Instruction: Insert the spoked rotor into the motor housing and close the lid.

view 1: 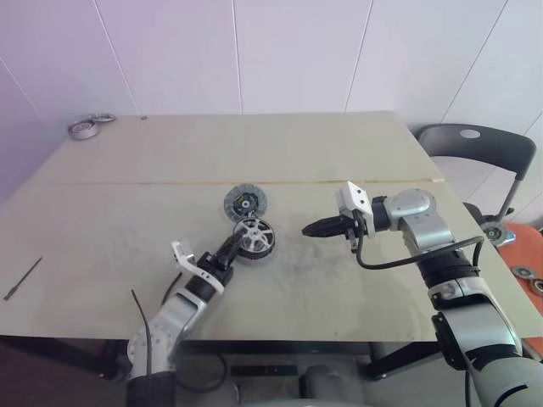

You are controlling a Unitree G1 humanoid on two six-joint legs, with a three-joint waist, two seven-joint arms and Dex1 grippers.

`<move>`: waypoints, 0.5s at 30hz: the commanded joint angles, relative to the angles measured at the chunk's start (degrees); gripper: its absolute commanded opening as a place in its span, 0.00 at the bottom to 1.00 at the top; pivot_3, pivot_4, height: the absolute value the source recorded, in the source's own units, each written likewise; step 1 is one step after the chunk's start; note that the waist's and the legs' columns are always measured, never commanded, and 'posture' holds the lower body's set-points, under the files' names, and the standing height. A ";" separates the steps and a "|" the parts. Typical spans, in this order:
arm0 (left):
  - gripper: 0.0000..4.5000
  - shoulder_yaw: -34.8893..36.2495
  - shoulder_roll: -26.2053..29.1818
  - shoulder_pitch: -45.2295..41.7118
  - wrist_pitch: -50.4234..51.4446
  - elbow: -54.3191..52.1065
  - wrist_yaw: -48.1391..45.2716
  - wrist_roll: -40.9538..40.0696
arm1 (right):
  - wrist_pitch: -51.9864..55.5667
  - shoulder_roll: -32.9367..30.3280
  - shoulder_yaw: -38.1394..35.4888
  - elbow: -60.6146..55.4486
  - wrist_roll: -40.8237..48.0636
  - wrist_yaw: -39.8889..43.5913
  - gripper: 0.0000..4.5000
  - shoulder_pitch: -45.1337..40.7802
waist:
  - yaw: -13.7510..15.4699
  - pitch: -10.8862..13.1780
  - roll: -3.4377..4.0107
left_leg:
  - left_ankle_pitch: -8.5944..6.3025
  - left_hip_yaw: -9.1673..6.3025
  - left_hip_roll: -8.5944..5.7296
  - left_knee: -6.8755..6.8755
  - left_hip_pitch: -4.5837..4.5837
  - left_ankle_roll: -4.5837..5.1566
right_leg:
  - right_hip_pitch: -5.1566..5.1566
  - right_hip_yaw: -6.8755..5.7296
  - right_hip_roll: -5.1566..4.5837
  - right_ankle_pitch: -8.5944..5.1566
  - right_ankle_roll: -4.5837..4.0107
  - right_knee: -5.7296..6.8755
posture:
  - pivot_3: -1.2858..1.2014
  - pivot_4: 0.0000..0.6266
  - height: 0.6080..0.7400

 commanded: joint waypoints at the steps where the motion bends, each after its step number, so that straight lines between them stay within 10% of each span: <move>1: 0.16 0.24 -0.74 0.02 0.08 -2.41 0.22 -1.00 | -1.30 -0.02 -0.24 -0.29 0.06 -0.30 0.00 -0.70 | 0.00 0.00 0.00 | 0.00 0.00 0.00 0.00 0.00 0.00 | 0.00 0.00 0.00 0.00 0.00 0.00 | 0.52 0.00 1.00; 9: 0.16 0.08 -1.23 0.69 0.22 -3.05 0.66 -1.05 | -2.80 0.28 0.14 1.36 -0.80 -0.84 0.00 -1.46 | -0.02 0.00 0.00 | 0.00 0.00 0.00 0.00 0.00 0.00 | 0.00 0.00 0.00 0.00 -0.01 0.00 | 0.52 0.00 1.00; 15: 0.54 0.03 -1.57 1.09 -0.02 -2.85 0.87 -0.39 | -3.75 0.58 0.22 2.38 -1.39 -1.45 0.00 -1.79 | -0.03 0.00 0.00 | 0.00 0.00 0.00 0.00 0.00 0.00 | 0.00 0.00 0.00 0.01 -0.02 0.00 | 0.52 0.00 1.00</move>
